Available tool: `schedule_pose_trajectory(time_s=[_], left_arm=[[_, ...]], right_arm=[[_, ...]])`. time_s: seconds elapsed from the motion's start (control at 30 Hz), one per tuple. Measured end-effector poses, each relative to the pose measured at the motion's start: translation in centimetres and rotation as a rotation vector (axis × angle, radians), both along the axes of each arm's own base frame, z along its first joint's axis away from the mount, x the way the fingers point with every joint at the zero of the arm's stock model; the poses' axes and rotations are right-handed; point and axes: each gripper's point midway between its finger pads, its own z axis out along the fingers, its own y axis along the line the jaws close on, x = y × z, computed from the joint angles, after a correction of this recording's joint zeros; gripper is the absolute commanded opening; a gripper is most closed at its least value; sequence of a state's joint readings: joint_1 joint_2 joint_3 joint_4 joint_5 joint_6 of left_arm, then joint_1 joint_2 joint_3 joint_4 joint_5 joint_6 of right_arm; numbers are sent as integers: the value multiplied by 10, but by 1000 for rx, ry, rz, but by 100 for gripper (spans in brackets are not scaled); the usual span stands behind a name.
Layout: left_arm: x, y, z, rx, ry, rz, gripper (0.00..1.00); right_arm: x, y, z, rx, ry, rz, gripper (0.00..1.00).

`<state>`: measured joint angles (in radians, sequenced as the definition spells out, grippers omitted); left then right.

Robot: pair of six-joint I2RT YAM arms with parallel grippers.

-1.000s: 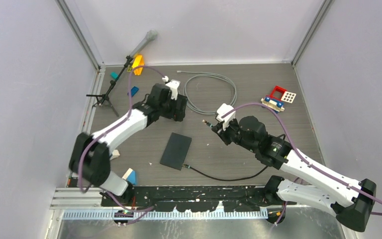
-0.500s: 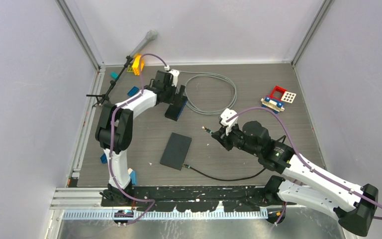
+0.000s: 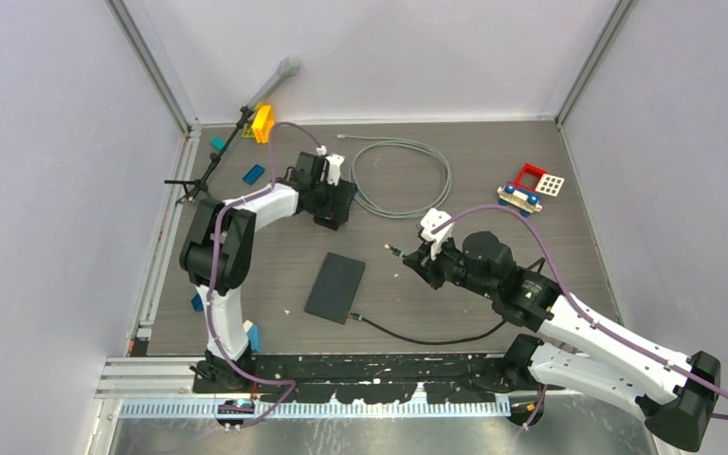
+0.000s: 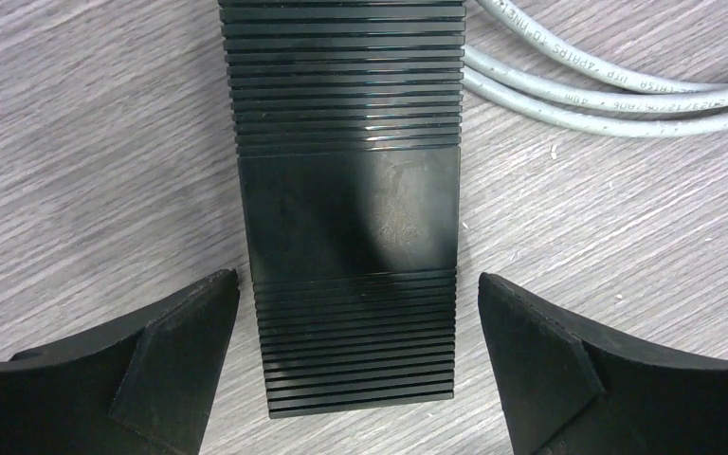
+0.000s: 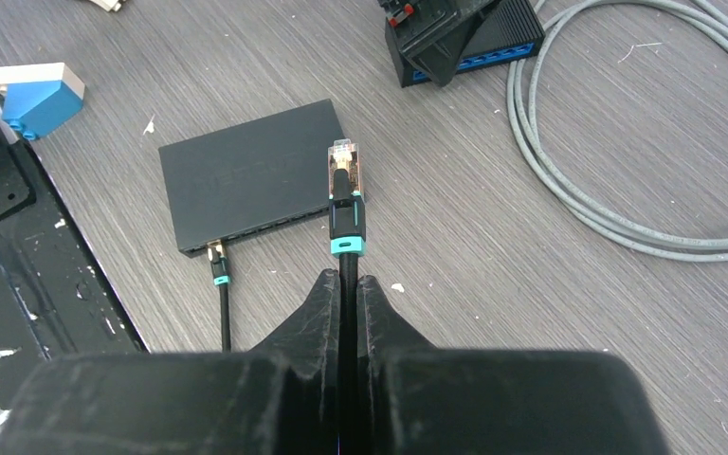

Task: Insert the plug into the switch port
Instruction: Pick up the switch port at the center of the board.

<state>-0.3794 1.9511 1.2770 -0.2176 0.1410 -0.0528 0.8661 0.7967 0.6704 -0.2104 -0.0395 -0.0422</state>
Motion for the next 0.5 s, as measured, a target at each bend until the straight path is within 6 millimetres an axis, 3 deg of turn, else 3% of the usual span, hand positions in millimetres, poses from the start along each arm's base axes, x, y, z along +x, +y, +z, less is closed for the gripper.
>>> schedule_pose_trajectory(time_s=[0.27, 0.5], left_arm=[[-4, 6, -2, 27, 11, 14, 96], [-14, 7, 0, 43, 14, 10, 65]], right_arm=[[-2, 0, 1, 11, 4, 4, 0], [-3, -1, 4, 25, 1, 2, 0]])
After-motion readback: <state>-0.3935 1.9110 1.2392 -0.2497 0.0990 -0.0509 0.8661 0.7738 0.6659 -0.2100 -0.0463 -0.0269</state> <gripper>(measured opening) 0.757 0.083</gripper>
